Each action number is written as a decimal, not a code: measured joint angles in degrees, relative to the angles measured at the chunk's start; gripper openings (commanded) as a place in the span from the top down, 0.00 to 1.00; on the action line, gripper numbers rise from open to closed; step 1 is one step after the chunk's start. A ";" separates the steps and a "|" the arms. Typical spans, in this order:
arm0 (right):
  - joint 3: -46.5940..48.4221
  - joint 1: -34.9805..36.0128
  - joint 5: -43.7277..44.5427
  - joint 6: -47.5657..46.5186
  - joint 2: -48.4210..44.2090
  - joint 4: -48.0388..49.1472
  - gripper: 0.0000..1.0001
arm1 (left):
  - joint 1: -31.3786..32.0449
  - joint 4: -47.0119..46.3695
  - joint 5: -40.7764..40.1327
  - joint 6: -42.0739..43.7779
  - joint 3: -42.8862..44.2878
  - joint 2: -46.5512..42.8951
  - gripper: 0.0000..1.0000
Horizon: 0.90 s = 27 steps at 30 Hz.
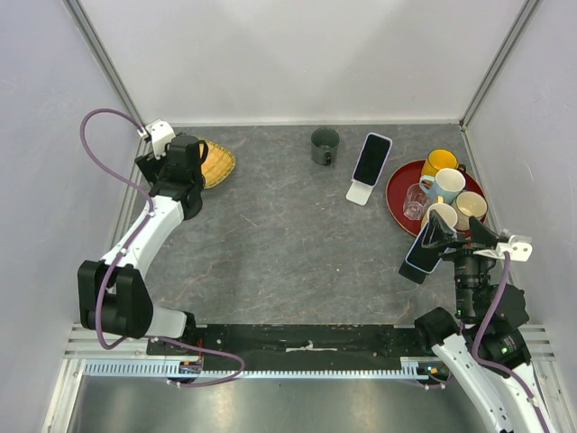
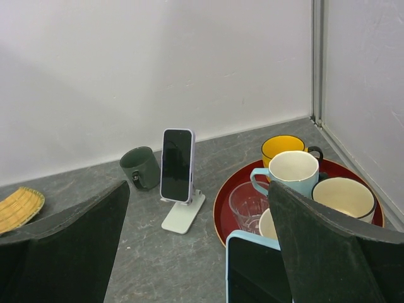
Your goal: Remove the phone from the phone stand
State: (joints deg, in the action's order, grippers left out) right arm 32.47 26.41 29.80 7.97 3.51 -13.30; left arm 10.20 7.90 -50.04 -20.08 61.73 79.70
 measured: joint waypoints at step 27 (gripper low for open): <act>-0.20 0.00 0.04 -0.28 -1.60 0.37 0.02 | 4.98 11.82 21.22 5.07 -0.17 -8.48 0.69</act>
State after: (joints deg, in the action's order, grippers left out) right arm 32.27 26.41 29.85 7.68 1.91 -12.93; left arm 15.18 19.73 -28.82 -15.00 61.56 71.22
